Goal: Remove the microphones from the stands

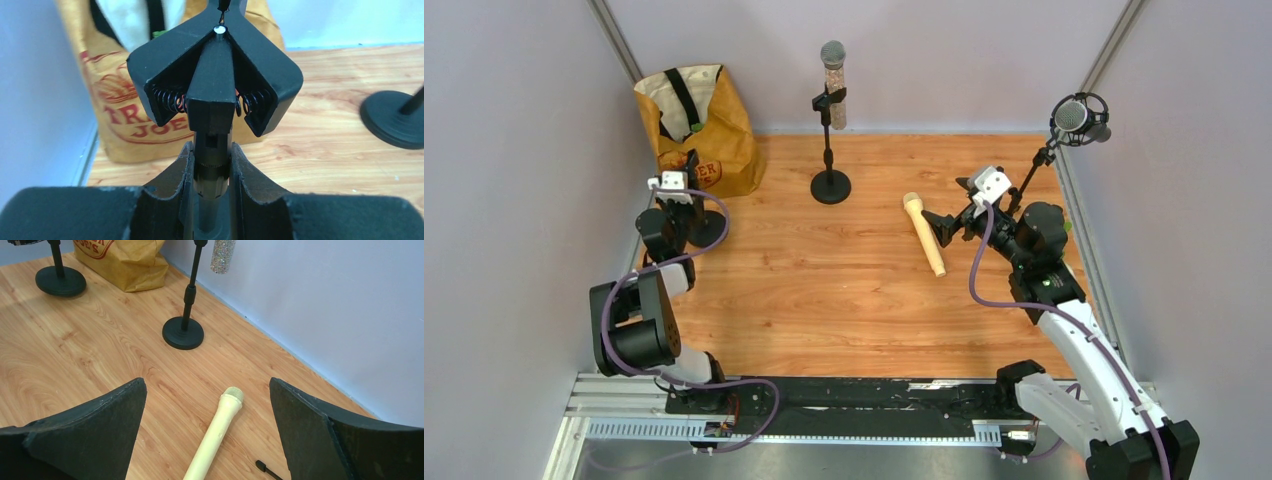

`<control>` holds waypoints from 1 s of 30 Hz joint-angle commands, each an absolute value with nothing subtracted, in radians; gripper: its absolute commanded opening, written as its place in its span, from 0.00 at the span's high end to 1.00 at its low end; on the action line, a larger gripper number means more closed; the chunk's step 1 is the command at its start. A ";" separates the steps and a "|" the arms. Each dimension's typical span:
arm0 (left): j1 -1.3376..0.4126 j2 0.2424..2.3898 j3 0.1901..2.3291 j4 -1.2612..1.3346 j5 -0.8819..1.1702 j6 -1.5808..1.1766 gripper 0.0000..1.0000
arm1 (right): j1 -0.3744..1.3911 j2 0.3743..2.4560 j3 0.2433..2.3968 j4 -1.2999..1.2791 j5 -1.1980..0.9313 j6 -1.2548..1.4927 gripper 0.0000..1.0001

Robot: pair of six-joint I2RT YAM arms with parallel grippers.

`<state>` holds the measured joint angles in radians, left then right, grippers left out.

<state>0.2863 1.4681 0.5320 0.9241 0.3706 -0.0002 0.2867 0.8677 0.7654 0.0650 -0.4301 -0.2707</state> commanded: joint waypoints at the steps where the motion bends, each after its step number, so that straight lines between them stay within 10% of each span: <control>1: 0.345 1.477 0.538 1.130 0.308 -0.055 1.00 | 0.284 0.850 0.758 0.103 -0.460 -0.264 0.00; 16: 0.379 1.600 0.494 1.311 0.253 -0.107 0.95 | 0.285 0.851 0.756 0.101 -0.472 -0.262 0.00; 24: 0.377 1.559 0.465 1.264 0.229 -0.084 0.39 | 0.282 0.850 0.756 0.100 -0.472 -0.262 0.00; 30: 0.380 1.432 0.423 1.146 0.218 -0.055 0.27 | 0.284 0.845 0.756 0.100 -0.472 -0.261 0.00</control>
